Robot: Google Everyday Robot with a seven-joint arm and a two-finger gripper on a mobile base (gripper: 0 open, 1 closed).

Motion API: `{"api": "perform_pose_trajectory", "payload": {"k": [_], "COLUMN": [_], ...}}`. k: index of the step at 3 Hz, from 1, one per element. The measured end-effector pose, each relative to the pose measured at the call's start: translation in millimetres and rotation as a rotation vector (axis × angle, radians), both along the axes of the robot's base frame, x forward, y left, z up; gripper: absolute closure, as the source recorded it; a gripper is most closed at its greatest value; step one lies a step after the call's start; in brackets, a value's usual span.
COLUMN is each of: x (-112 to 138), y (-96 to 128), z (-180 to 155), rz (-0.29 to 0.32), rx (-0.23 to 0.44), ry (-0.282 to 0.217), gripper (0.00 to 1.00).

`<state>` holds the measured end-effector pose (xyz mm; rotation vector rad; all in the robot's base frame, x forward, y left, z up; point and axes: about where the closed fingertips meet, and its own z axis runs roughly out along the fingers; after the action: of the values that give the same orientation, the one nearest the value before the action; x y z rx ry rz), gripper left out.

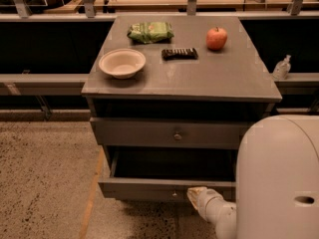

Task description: Close middle drawer

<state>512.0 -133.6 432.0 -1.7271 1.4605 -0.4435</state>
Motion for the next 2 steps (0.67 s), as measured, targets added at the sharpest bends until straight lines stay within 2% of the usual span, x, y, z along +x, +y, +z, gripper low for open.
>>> {"api": "perform_pose_trajectory", "payload": {"k": [2], "x": [-0.2], "y": [-0.1], "z": [0.0], "rz": [0.000], "rx": [0.000], "ry": [0.000], "gripper": [1.00]}}
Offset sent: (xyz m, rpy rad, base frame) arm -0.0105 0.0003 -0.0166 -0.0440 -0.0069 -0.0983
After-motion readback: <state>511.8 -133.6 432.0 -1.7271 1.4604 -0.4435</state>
